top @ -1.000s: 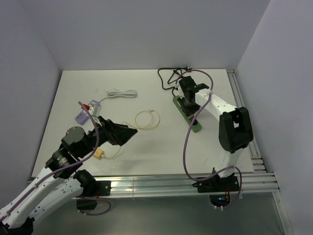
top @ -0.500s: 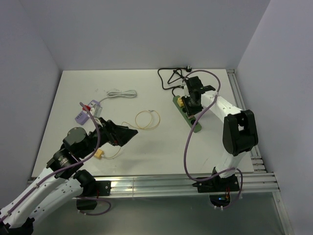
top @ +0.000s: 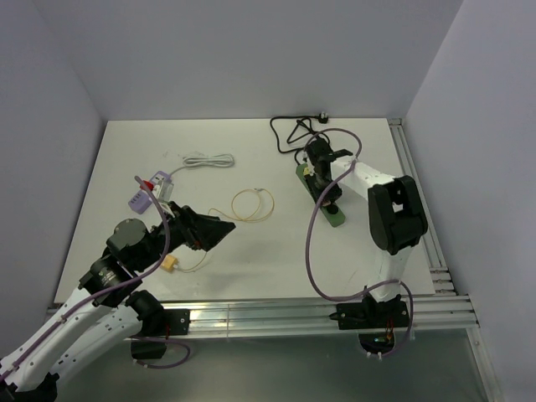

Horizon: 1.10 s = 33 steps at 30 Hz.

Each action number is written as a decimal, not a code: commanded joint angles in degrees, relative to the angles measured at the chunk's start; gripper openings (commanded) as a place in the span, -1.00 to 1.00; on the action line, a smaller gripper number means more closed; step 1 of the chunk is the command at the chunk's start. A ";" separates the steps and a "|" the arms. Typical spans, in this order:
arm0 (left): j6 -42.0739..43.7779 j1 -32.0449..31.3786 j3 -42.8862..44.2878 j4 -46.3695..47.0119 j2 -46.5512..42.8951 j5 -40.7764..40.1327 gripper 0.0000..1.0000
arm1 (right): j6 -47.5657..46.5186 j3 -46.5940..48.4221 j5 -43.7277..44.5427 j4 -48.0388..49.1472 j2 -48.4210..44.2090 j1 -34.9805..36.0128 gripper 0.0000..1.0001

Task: Insert the plug

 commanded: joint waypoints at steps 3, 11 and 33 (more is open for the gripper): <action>-0.66 -0.10 -0.12 2.81 0.32 0.83 0.94 | 1.05 0.47 -1.08 -0.54 2.39 -0.19 0.02; -0.57 -0.10 -0.04 2.81 0.14 0.56 0.94 | 2.28 0.48 0.94 0.78 -1.11 -0.11 0.06; -0.92 -0.10 -0.65 2.73 -0.82 0.83 0.94 | 2.63 -2.16 3.49 -2.12 -7.45 1.83 -0.25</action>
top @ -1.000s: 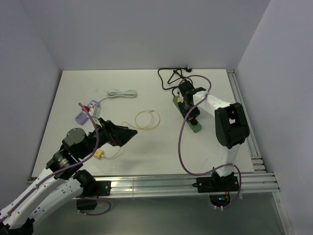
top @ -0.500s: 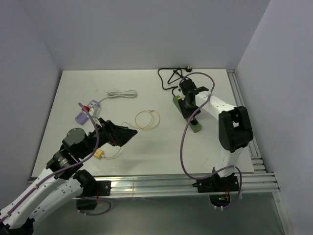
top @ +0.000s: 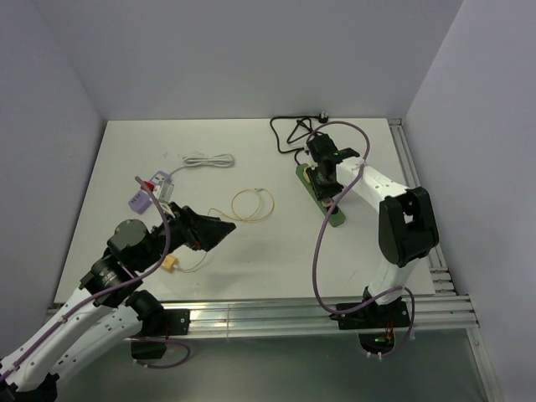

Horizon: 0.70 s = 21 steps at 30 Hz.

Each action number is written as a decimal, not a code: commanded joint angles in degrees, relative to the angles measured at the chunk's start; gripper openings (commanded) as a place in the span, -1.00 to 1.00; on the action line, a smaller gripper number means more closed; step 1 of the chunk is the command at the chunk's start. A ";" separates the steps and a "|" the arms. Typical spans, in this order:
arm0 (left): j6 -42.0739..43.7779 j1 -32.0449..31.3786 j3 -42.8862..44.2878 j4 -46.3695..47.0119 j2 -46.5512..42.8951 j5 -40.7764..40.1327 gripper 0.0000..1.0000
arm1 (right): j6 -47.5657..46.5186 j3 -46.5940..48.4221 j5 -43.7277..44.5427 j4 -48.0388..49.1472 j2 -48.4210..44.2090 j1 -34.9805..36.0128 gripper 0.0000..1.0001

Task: Insert the plug

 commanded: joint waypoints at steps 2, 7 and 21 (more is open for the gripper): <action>-0.07 -0.10 -0.10 2.07 -0.71 0.48 0.94 | 0.56 -1.16 1.48 -1.33 -1.31 0.58 -0.51; 0.02 -0.10 -0.10 2.51 -0.63 0.83 0.94 | -2.51 3.48 1.31 -4.05 3.95 0.49 -1.00; 2.57 -0.10 1.13 -0.30 -1.68 -1.10 0.94 | -8.41 9.31 -2.30 -6.08 13.73 -4.33 -1.00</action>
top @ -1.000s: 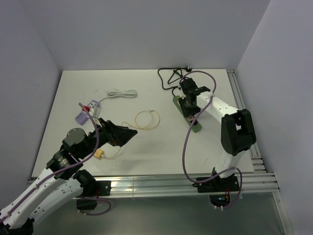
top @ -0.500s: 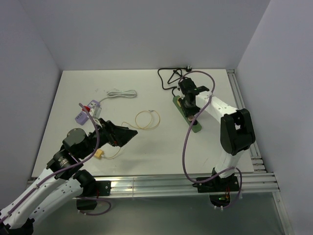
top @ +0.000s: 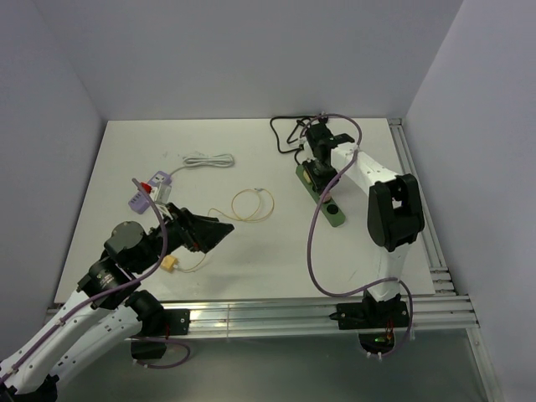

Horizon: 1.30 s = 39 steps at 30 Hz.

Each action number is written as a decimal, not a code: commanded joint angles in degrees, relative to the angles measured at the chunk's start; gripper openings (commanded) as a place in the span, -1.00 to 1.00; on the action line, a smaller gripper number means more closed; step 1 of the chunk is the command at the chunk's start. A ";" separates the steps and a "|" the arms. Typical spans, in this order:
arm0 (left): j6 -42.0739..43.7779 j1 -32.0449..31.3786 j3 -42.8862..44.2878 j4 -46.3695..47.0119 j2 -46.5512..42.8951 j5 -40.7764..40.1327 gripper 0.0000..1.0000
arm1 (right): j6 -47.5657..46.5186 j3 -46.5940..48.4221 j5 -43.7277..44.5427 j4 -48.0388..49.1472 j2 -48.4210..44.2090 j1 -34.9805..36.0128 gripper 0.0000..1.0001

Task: Insert the plug

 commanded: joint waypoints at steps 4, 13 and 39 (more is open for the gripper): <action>1.89 -0.10 0.80 0.33 -0.50 -0.76 0.94 | -0.91 -8.04 1.13 3.26 1.24 -3.58 -1.00; 1.72 -0.10 0.44 1.56 0.46 0.39 0.94 | 0.49 -15.08 0.17 6.16 -2.28 -4.81 -1.00; -1.97 -0.10 5.37 -6.61 7.23 -5.06 0.94 | 2.87 -7.18 -2.21 10.56 -13.71 0.19 0.68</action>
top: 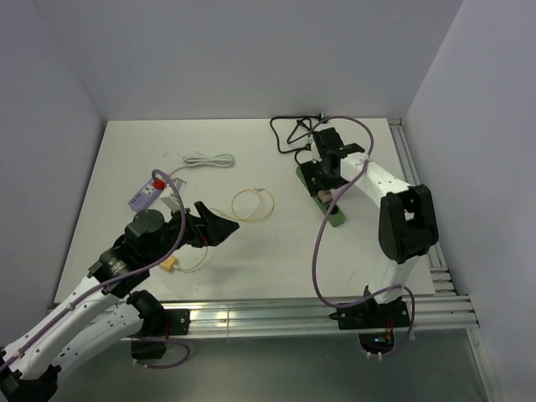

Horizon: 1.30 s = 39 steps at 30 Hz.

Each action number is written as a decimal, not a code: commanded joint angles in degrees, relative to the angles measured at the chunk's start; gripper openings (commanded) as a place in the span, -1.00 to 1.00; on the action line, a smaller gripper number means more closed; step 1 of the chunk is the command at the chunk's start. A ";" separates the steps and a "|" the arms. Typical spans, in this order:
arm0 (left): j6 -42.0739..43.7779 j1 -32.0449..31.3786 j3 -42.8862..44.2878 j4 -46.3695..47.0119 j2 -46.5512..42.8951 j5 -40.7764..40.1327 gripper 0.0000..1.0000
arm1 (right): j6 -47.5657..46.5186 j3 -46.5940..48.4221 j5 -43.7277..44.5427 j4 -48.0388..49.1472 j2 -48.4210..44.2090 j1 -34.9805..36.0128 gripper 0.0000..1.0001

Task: Insert the plug

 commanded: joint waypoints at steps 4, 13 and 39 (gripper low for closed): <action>-1.47 -0.10 5.02 -2.88 0.17 -5.31 0.96 | 2.80 0.98 2.67 1.22 -11.08 3.06 0.73; -7.61 0.25 9.59 -16.15 9.48 -14.64 0.98 | 18.63 -8.77 6.22 10.79 -26.21 10.63 1.00; -33.71 17.83 13.73 -51.13 21.70 -22.02 0.92 | 23.04 -23.82 -14.72 19.69 -44.49 20.47 1.00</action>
